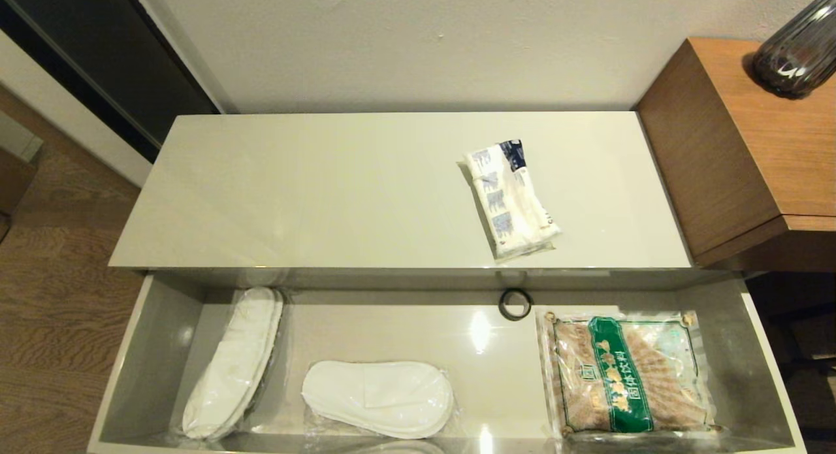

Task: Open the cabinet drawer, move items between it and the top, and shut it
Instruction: Take out the solid drinks from the drawer

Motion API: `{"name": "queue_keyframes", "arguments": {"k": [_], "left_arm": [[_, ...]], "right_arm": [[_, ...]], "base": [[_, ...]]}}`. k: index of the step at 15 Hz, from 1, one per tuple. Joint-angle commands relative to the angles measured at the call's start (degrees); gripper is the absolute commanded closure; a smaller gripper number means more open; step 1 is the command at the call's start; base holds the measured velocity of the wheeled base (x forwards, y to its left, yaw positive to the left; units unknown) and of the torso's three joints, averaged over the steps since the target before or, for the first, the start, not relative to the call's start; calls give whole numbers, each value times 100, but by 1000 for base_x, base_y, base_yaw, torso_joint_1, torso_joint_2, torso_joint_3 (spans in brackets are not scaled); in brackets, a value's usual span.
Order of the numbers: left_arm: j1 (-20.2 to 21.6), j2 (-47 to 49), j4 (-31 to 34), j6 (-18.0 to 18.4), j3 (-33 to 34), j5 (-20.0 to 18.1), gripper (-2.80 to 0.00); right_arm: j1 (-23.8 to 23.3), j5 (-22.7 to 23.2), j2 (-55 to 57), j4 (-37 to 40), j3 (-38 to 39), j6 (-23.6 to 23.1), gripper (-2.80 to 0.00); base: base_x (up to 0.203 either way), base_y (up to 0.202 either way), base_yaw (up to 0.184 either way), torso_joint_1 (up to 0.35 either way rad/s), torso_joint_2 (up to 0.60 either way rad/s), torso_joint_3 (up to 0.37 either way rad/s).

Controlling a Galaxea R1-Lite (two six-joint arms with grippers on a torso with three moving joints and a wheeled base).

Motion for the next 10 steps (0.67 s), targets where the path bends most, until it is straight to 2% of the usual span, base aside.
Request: {"name": "queue_keyframes", "arguments": {"k": [1, 2, 3, 4, 6, 9, 10], "left_arm": [[-4, 7, -3, 0, 0, -3, 0], [-4, 7, -3, 0, 0, 1, 0], [1, 7, -3, 0, 0, 1, 0], [3, 7, -3, 0, 0, 1, 0], [2, 7, -3, 0, 0, 0, 0], [3, 7, -3, 0, 0, 1, 0], [-3, 7, -3, 0, 0, 1, 0]], "right_arm": [[-492, 214, -869, 475, -563, -1, 0], [-734, 421, -1203, 552, -649, -137, 0], [-970, 562, -1609, 587, -664, -489, 0], [-1224, 700, -1999, 608, -593, -1020, 0], [-1841, 1015, -2659, 635, 42, -2179, 0], [-2232, 1822, -3334, 646, 597, -3006, 0], [-2324, 1943, -3433, 647, 745, -3240, 0]], "base": [[0, 0, 0, 0, 0, 0], [0, 0, 0, 0, 0, 0], [0, 0, 0, 0, 0, 0], [0, 0, 0, 0, 0, 0], [0, 0, 0, 0, 0, 0], [0, 0, 0, 0, 0, 0], [0, 0, 0, 0, 0, 0]]}}
